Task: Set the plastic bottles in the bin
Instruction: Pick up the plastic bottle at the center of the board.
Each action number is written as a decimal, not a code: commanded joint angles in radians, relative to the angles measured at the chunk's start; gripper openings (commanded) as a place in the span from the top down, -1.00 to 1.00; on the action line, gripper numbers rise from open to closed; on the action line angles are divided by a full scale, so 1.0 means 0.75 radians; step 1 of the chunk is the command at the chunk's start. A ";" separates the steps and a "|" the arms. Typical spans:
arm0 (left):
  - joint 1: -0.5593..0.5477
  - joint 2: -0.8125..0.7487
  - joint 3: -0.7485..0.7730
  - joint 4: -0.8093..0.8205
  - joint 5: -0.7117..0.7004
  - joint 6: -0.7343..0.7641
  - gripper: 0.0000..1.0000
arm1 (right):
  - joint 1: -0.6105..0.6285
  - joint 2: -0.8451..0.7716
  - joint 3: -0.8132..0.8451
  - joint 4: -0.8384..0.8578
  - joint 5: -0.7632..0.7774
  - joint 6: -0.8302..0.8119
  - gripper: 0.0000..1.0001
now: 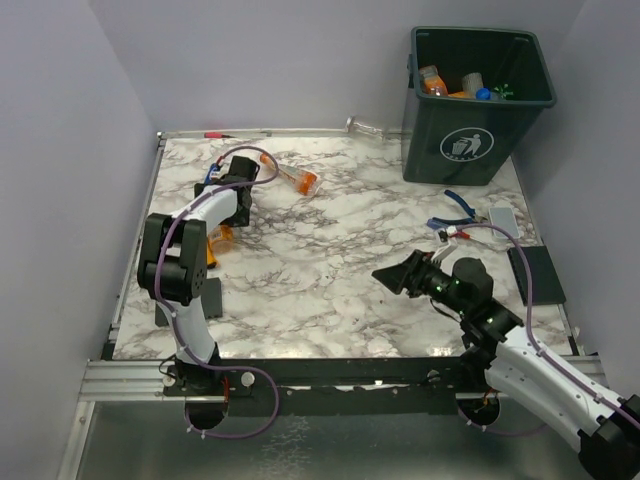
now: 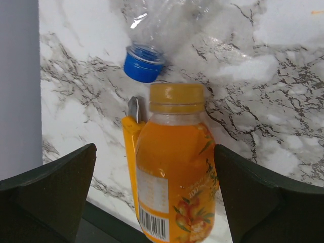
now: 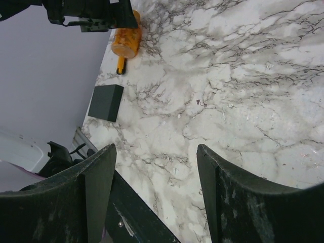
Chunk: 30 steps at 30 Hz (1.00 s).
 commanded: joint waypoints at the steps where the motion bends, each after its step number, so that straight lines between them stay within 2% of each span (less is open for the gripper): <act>1: 0.003 0.058 -0.013 -0.018 0.083 -0.032 -0.98 | 0.011 -0.025 0.002 -0.058 0.006 -0.015 -0.38; 9: 0.004 0.059 -0.054 0.025 0.190 -0.048 -0.80 | 0.011 -0.004 0.015 -0.057 0.020 -0.013 -0.39; 21: 0.004 -0.028 -0.141 0.100 0.313 -0.075 -0.27 | 0.012 0.049 0.074 -0.084 0.030 -0.034 -0.38; 26: 0.002 -0.165 -0.193 0.135 0.379 -0.131 -0.12 | 0.011 0.073 0.137 -0.127 0.049 -0.066 -0.38; 30: -0.009 -0.383 -0.285 0.224 0.506 -0.211 -0.01 | 0.011 0.095 0.193 -0.150 0.058 -0.090 -0.38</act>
